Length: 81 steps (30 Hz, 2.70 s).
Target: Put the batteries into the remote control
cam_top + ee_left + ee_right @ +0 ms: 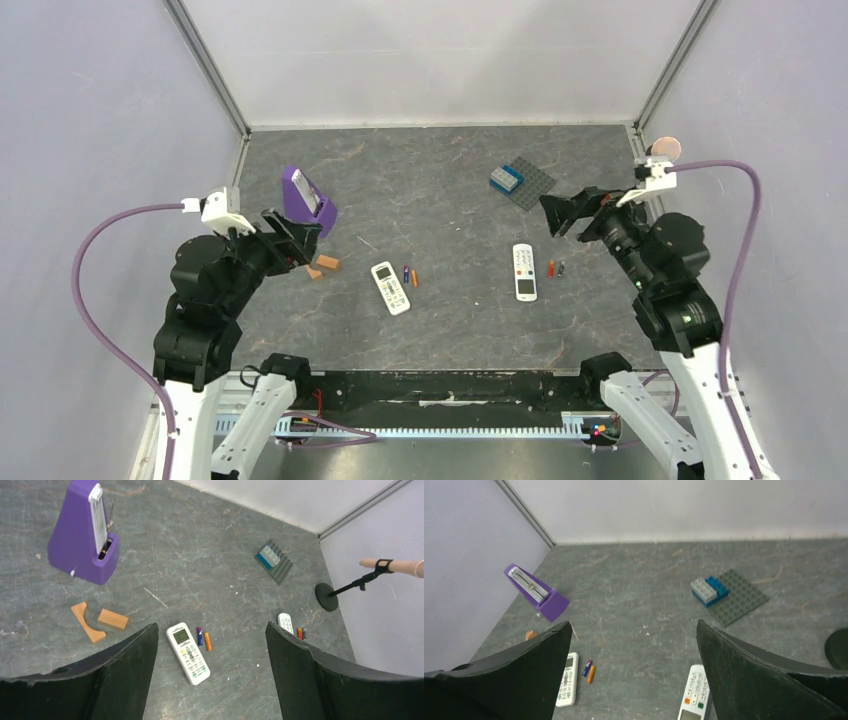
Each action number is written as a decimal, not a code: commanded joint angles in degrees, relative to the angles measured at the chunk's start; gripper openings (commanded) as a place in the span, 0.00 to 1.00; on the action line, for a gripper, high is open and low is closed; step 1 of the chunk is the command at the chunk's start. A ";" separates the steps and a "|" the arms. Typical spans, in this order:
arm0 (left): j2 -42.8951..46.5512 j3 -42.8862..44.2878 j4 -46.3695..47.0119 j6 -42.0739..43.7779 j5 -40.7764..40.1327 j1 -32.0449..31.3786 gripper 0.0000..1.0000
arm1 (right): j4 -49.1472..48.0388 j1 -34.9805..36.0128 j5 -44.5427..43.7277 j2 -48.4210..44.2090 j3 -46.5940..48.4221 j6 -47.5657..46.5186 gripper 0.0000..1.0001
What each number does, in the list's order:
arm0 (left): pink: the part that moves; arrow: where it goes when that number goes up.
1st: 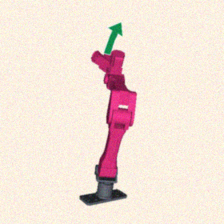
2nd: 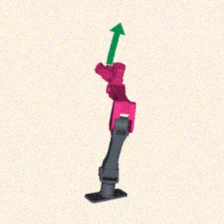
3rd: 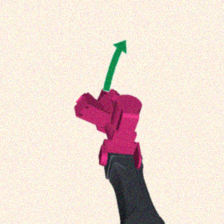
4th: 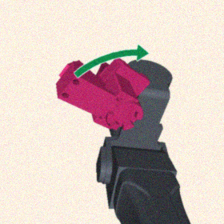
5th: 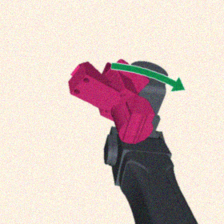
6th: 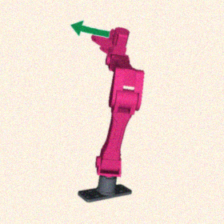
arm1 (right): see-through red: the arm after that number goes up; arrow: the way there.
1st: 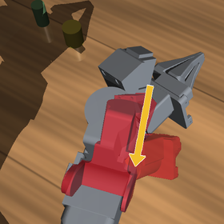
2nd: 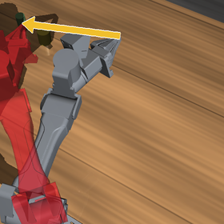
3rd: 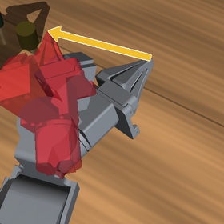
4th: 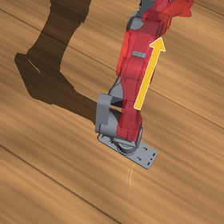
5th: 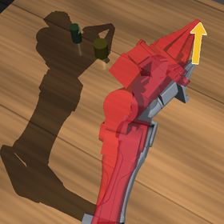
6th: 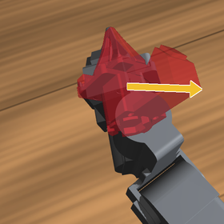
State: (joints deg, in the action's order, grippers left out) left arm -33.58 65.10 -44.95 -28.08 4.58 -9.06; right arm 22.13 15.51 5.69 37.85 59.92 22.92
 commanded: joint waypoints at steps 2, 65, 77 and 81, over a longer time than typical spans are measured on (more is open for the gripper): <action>3.20 -3.88 0.34 0.33 -1.26 0.36 0.86 | -6.76 -0.22 1.26 2.75 -5.49 1.89 0.98; -57.25 -12.72 8.88 -44.88 -27.43 -30.67 0.81 | 6.96 15.23 -14.77 6.22 -25.85 9.65 0.98; -60.16 -12.20 9.72 -40.83 -28.67 -30.69 0.36 | 5.76 15.23 -10.21 7.96 -26.17 8.75 0.98; -56.06 -12.45 11.51 -36.62 -27.40 -30.67 0.13 | 3.51 15.21 -5.89 8.09 -26.76 7.06 0.98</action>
State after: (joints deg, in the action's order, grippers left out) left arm -92.20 52.18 -35.79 -69.52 -21.98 -39.64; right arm 28.77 30.55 -4.56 46.00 33.23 32.32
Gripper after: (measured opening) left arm 0.575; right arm 0.979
